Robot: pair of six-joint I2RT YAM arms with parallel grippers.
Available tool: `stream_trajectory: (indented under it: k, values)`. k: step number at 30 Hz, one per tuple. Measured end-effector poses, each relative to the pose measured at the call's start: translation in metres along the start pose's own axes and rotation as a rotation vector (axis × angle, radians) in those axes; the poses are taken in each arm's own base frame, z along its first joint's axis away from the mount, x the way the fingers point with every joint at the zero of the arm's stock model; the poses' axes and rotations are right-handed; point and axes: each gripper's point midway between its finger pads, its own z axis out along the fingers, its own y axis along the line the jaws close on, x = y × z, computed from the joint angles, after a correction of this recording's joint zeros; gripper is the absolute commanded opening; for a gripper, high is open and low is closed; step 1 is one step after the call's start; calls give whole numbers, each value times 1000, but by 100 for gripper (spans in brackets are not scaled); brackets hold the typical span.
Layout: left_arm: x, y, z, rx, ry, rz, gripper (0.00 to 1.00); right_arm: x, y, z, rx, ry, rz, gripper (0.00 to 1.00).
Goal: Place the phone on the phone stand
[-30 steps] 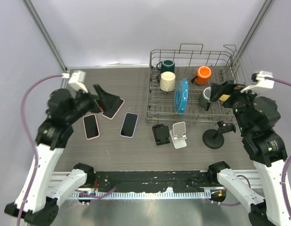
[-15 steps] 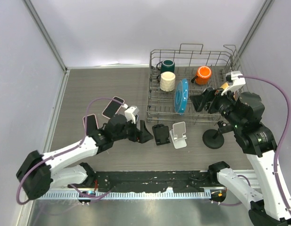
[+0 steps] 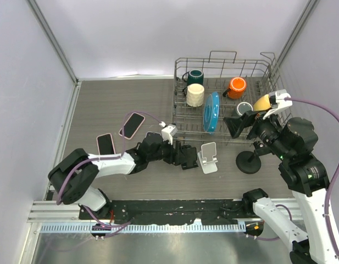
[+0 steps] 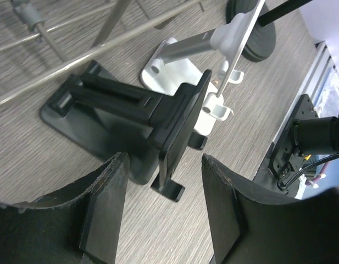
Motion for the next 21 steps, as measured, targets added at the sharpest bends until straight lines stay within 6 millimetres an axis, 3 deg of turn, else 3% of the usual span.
stream_trajectory:
  k: [7,11,15,21]
  values:
    - [4,-3,14,60,-1,6,40,3,2,0,-16,10,-2,98]
    - [7,-3,17,65,2,9,13,8,3,1,-25,24,0,98]
    - [1,-11,17,98,-24,15,0,18,1,5,-26,49,5,98]
    - [8,-9,-12,72,-46,-5,0,29,0,8,-28,74,10,98]
